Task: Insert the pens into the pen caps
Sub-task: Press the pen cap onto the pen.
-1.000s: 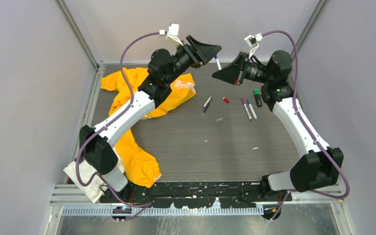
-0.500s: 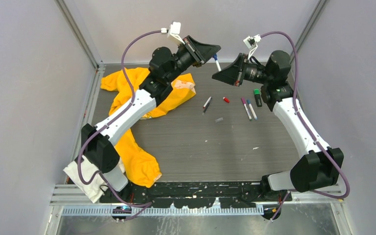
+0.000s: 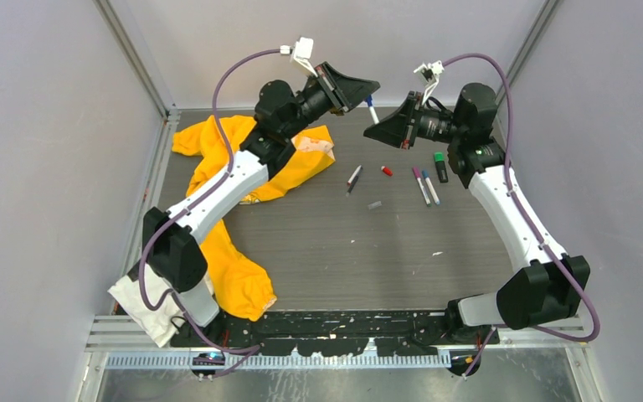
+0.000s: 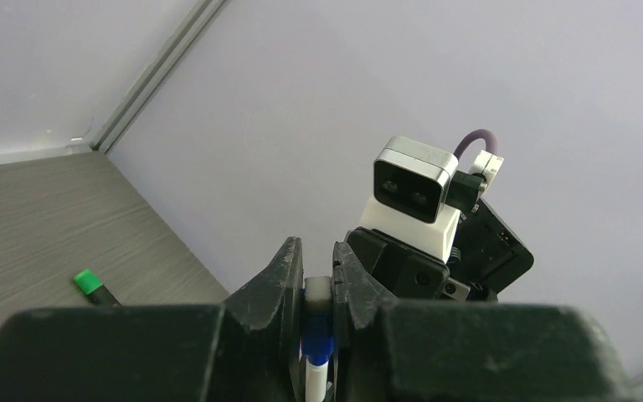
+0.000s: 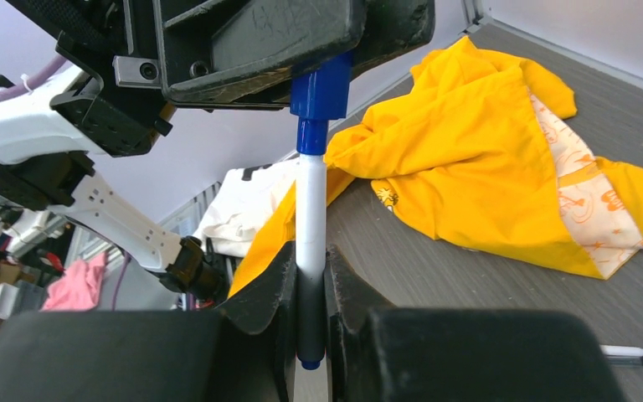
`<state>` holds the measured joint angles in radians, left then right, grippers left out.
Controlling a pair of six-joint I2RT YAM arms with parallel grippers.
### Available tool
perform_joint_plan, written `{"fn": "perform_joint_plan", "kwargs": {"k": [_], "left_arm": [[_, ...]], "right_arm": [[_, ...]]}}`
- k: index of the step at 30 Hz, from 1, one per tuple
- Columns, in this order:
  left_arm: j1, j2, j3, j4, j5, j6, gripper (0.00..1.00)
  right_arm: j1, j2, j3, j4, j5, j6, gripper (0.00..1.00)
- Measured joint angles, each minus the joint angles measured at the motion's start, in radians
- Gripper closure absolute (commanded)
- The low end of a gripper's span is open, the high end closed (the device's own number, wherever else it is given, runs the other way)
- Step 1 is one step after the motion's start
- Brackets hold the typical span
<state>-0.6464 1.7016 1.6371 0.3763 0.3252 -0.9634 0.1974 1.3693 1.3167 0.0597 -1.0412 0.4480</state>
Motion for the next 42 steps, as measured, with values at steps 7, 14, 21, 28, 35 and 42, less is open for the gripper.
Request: {"fn": "perform_joint_plan", "kwargs": {"k": [7,14,21,28,35,42], "left_arm": [[-0.01,-0.029,-0.116,0.143,-0.055,0.007,0.99],[-0.041,-0.079,-0.227,0.27,-0.201,0.022,0.99],[-0.053,-0.085,-0.262,0.343,-0.234,0.057,0.99],[-0.031,-0.082,-0.261,0.342,-0.12,0.05,0.99],[-0.051,-0.098,-0.196,0.086,-0.236,0.136,0.99],[-0.1,-0.119,-0.191,-0.058,-0.435,0.171,0.99]], "right_arm": [[0.005,0.003,0.007,-0.024,0.016,-0.032,0.99],[0.037,0.016,0.007,0.019,0.03,-0.025,0.99],[0.039,0.027,0.007,0.056,0.027,-0.02,0.99],[0.029,0.032,0.016,0.022,-0.011,-0.105,0.99],[0.047,0.057,0.063,-0.121,0.068,-0.206,0.99],[0.09,0.065,0.07,-0.225,0.166,-0.294,0.99]]}}
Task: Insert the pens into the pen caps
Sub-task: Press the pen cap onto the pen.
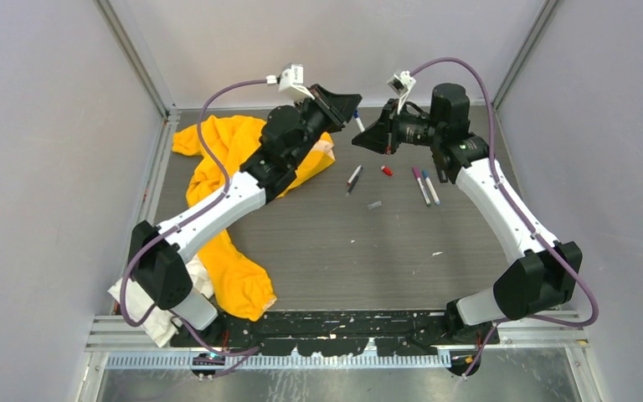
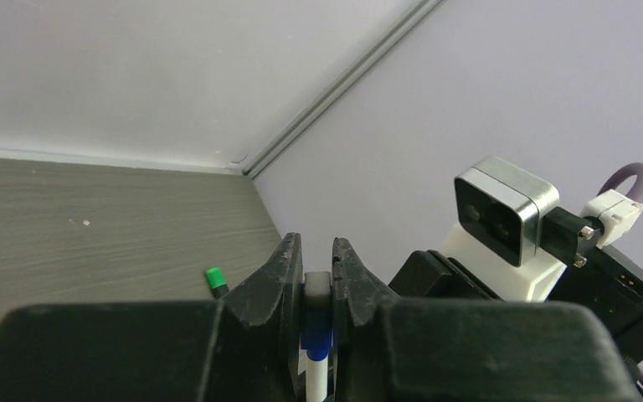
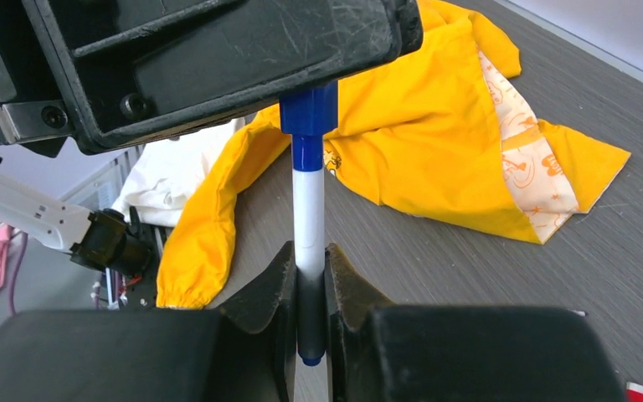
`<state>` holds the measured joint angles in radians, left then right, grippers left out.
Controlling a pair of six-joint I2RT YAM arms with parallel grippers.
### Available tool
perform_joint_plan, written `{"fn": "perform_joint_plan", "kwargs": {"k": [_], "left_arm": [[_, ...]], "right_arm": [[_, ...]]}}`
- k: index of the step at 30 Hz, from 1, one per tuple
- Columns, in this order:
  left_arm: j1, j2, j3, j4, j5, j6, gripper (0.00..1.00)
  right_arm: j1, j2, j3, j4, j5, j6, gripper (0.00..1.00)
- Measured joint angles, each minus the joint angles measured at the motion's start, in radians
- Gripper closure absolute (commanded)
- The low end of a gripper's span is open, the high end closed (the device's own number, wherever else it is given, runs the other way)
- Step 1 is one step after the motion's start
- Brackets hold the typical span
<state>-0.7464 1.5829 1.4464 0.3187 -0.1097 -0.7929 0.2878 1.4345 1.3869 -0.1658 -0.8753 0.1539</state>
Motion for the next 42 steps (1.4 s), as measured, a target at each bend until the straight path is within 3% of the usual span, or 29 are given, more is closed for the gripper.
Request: {"fn": "perform_joint_plan", "kwargs": {"k": [6,12,16,21,26,29,36,42], "left_arm": [[-0.002,-0.013,-0.056,0.117,0.013,-0.014,0.99],[0.064,0.009,-0.057,0.314,0.371,0.017,0.99],[0.081,0.01,-0.058,0.364,0.507,0.027,0.99],[0.082,0.01,-0.063,0.367,0.544,0.04,0.99],[0.075,0.01,-0.074,0.38,0.528,0.033,0.92],[0.071,0.01,-0.079,0.388,0.51,0.023,0.83],[0.03,0.006,-0.12,0.354,0.488,-0.027,0.42],[0.036,-0.042,-0.166,0.307,0.471,-0.047,0.28]], "right_arm": [[-0.001,0.013,-0.007,0.072,-0.063,0.09,0.99],[-0.029,0.013,-0.04,0.296,-0.238,0.263,0.99],[-0.028,0.012,-0.066,0.398,-0.315,0.307,0.99],[-0.035,0.012,-0.099,0.47,-0.373,0.325,0.99],[-0.043,0.012,-0.13,0.535,-0.393,0.34,0.99],[-0.047,0.01,-0.14,0.548,-0.392,0.344,0.99],[-0.057,-0.018,-0.147,0.555,-0.31,0.342,0.99],[-0.071,-0.047,-0.196,0.573,-0.261,0.353,0.99]]}}
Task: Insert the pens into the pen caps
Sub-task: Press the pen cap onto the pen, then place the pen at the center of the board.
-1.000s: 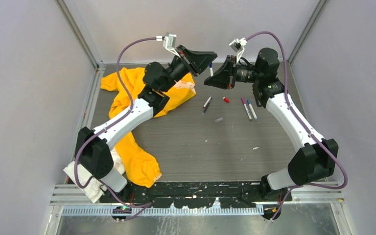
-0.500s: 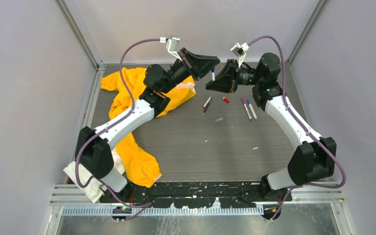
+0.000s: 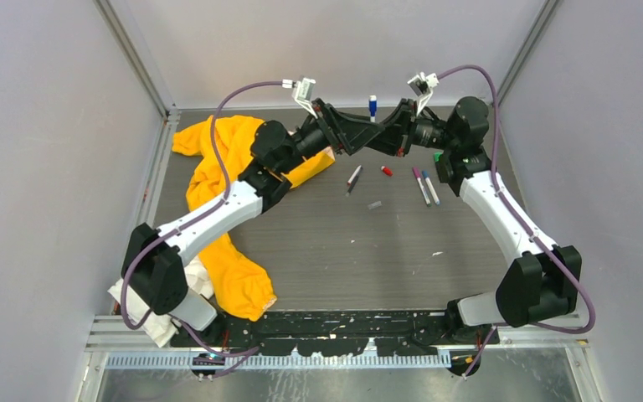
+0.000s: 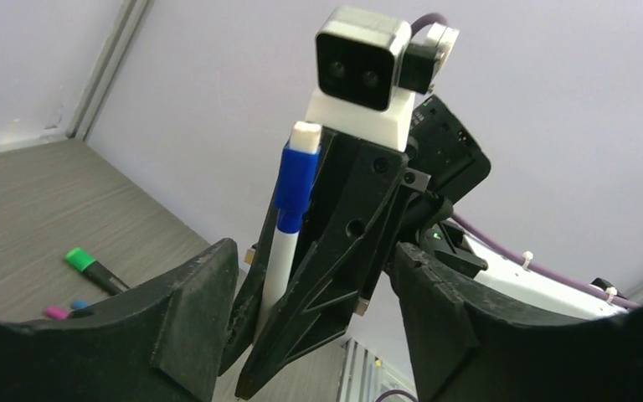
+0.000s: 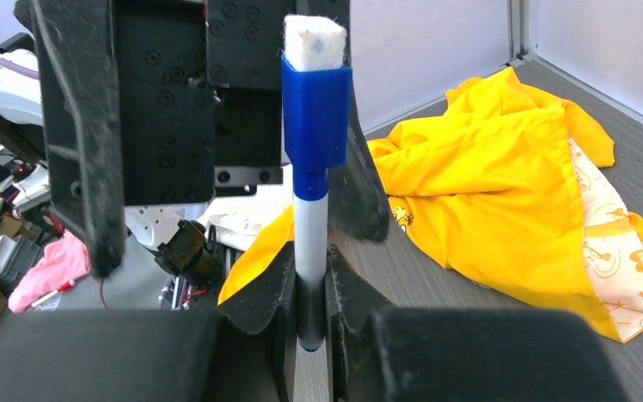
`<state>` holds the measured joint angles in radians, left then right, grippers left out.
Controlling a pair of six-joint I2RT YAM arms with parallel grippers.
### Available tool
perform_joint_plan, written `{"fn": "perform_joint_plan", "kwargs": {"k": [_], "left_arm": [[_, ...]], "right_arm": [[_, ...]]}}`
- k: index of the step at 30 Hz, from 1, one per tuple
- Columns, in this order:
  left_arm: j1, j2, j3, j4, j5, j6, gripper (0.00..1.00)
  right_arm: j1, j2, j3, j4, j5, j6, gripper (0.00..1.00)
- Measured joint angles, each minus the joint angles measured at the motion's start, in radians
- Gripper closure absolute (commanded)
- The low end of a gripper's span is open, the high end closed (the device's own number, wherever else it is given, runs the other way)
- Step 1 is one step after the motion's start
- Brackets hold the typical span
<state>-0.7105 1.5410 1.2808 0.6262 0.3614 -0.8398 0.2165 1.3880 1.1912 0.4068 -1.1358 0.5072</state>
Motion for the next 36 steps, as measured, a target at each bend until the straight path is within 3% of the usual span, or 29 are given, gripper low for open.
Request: {"fn": "perform_joint_plan", "kwargs": {"k": [10,13,17,19,20,21,26,31,36], "left_arm": [[0.127,-0.137,-0.168,0.04,0.015,-0.013,0.26],[0.169,-0.16,-0.229,0.044,0.021,-0.012,0.25],[0.219,-0.18,-0.315,0.043,0.02,-0.013,0.21],[0.238,-0.187,-0.359,0.043,0.018,-0.016,0.13],[0.249,-0.19,-0.382,0.045,0.013,-0.021,0.02],[0.261,-0.192,-0.407,0.051,0.008,-0.028,0.01],[0.315,-0.192,-0.512,0.116,-0.012,-0.107,0.0],[0.346,-0.161,-0.541,0.166,0.0,-0.157,0.0],[0.346,-0.16,-0.536,0.09,0.025,-0.126,0.0]], "right_arm": [[-0.032,-0.023,-0.044,-0.078,0.002,-0.051,0.99],[-0.061,-0.032,-0.045,-0.217,0.005,-0.155,0.98],[-0.099,-0.042,-0.04,-0.521,0.066,-0.387,0.95],[-0.116,-0.042,-0.04,-0.657,0.116,-0.491,0.95],[-0.127,-0.042,-0.04,-0.724,0.145,-0.54,0.94],[-0.138,-0.042,-0.04,-0.789,0.175,-0.586,0.94],[-0.227,0.003,-0.036,-1.022,0.308,-0.75,0.94],[-0.289,0.14,-0.028,-1.113,0.438,-0.822,0.92],[-0.295,0.253,-0.026,-1.095,0.555,-0.826,0.91]]}}
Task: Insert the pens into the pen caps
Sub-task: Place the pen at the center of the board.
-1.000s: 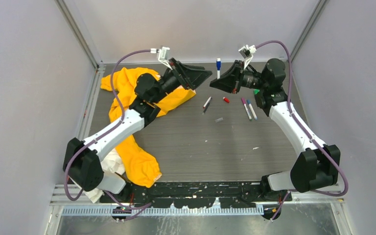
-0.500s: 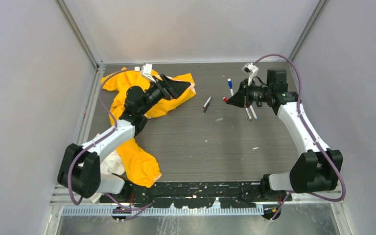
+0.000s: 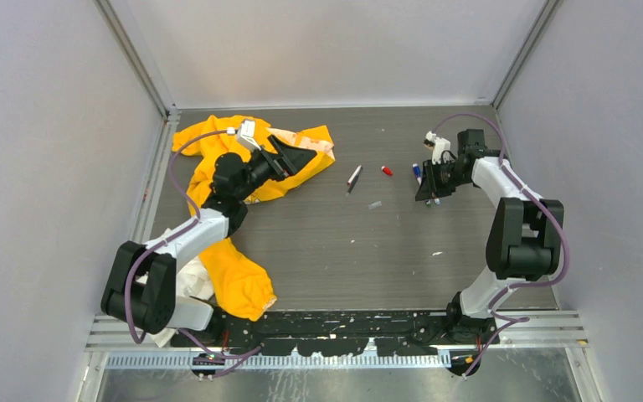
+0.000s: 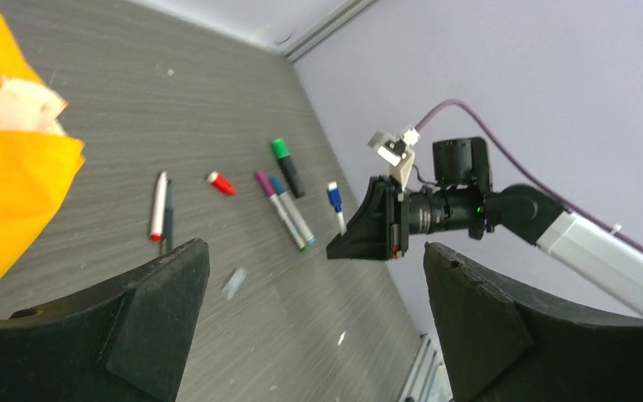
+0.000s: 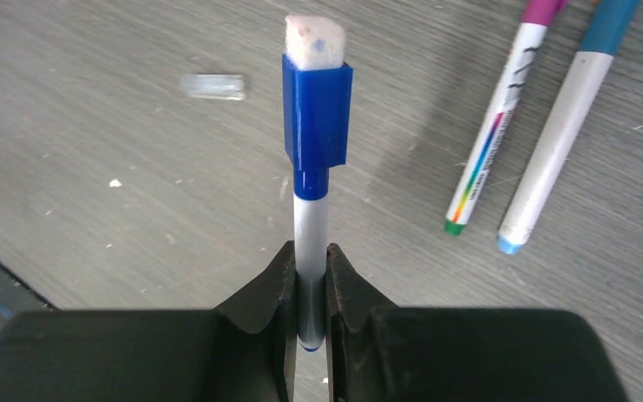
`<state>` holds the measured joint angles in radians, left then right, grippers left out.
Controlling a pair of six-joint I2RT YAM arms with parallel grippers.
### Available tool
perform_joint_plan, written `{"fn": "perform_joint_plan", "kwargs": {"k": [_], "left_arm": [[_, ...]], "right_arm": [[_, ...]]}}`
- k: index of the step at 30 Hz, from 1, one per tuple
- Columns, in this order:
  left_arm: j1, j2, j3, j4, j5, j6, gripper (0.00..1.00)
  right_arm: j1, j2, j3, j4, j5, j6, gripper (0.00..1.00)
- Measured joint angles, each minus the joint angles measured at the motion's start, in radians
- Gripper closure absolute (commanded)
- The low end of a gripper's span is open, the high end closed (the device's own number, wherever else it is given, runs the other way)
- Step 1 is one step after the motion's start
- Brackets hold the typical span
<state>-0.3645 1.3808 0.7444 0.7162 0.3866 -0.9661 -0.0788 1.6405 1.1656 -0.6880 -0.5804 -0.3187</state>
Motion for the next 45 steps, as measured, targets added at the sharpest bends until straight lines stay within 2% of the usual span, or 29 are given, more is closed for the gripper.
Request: {"fn": "perform_joint_plan", "kwargs": {"k": [5,9,14,20,25,32,45], "left_arm": [[0.0,-0.064,0.035,-0.242,-0.021,0.119,0.0],[0.0,-0.138,0.067,-0.372,-0.064,0.208,0.0],[0.011,-0.16,0.069,-0.399,-0.09,0.204,0.0],[0.064,-0.107,0.044,-0.344,-0.055,0.106,0.0],[0.073,-0.079,0.045,-0.36,-0.015,0.085,0.08],[0.064,-0.079,0.113,-0.445,0.06,0.163,0.09],[-0.046,-0.023,0.205,-0.613,0.032,0.29,0.2]], "right_arm": [[0.0,0.111,0.027,0.054,0.093,0.043,0.91],[0.005,0.183,0.071,0.093,0.17,0.093,0.9],[0.023,0.221,0.078,0.132,0.24,0.128,0.88],[0.072,0.256,0.095,0.134,0.291,0.134,0.84],[0.084,0.276,0.119,0.129,0.317,0.134,0.79],[0.081,0.284,0.124,0.122,0.336,0.138,0.73],[0.079,0.245,0.126,0.093,0.327,0.137,0.65]]}}
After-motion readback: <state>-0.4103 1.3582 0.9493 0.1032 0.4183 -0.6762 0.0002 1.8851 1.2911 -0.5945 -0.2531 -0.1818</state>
